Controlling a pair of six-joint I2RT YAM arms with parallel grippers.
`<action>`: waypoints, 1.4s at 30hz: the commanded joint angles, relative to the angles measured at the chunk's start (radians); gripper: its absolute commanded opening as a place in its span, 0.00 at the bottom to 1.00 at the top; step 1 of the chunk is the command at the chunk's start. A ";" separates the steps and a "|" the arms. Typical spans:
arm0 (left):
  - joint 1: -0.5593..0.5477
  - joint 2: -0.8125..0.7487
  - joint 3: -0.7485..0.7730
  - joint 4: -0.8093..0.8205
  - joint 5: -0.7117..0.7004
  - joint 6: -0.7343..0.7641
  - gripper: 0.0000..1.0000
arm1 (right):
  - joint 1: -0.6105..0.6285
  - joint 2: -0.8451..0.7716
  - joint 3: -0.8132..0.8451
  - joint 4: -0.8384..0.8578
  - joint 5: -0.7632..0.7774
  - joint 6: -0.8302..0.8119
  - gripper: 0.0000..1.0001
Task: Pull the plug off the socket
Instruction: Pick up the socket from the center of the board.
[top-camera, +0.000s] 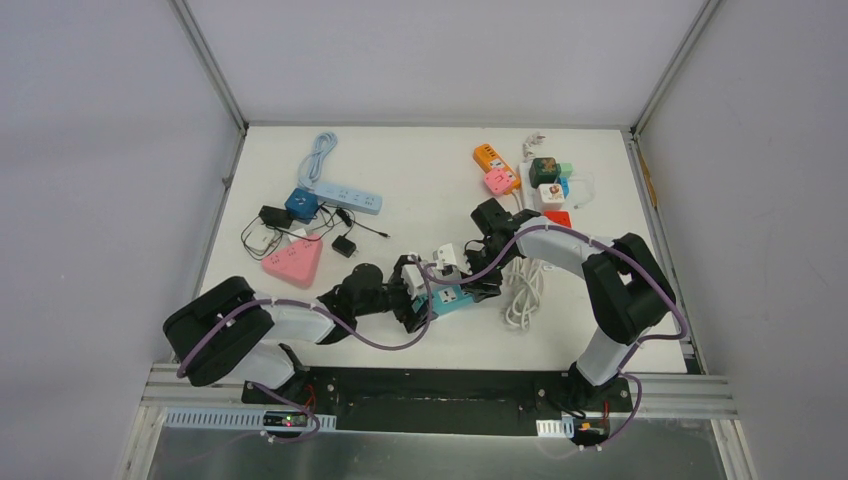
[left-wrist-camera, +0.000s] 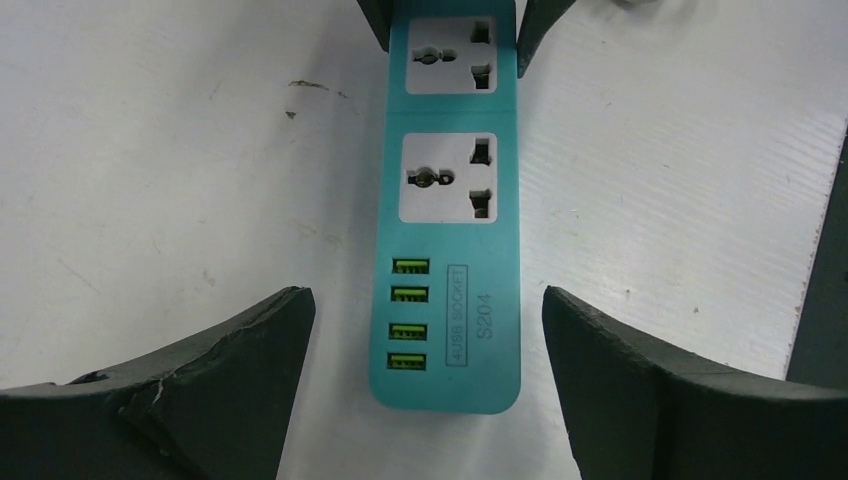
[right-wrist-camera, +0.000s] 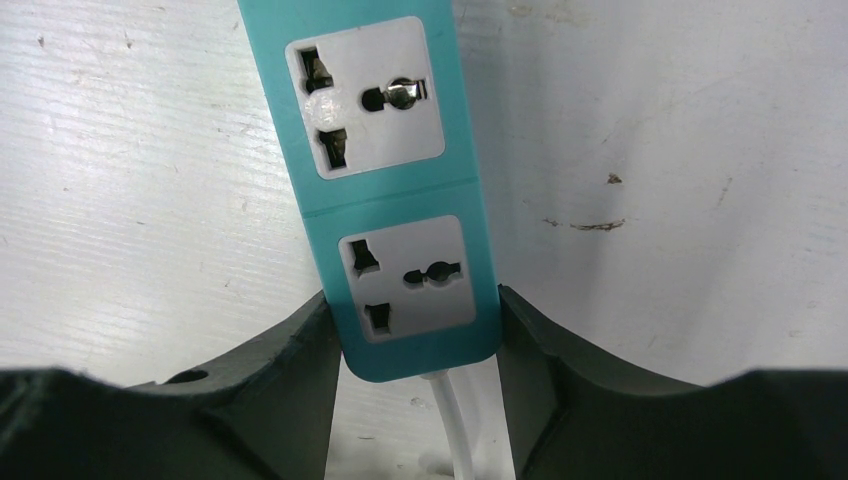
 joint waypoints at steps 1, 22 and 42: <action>-0.002 0.060 0.047 0.096 0.032 0.031 0.85 | -0.004 -0.012 0.025 -0.040 -0.037 0.004 0.37; -0.002 0.083 0.064 0.095 0.087 -0.062 0.00 | -0.013 -0.047 0.016 -0.025 -0.058 0.044 0.91; -0.001 -0.139 0.042 -0.111 0.008 -0.172 0.00 | -0.211 -0.312 0.079 -0.207 -0.294 0.024 1.00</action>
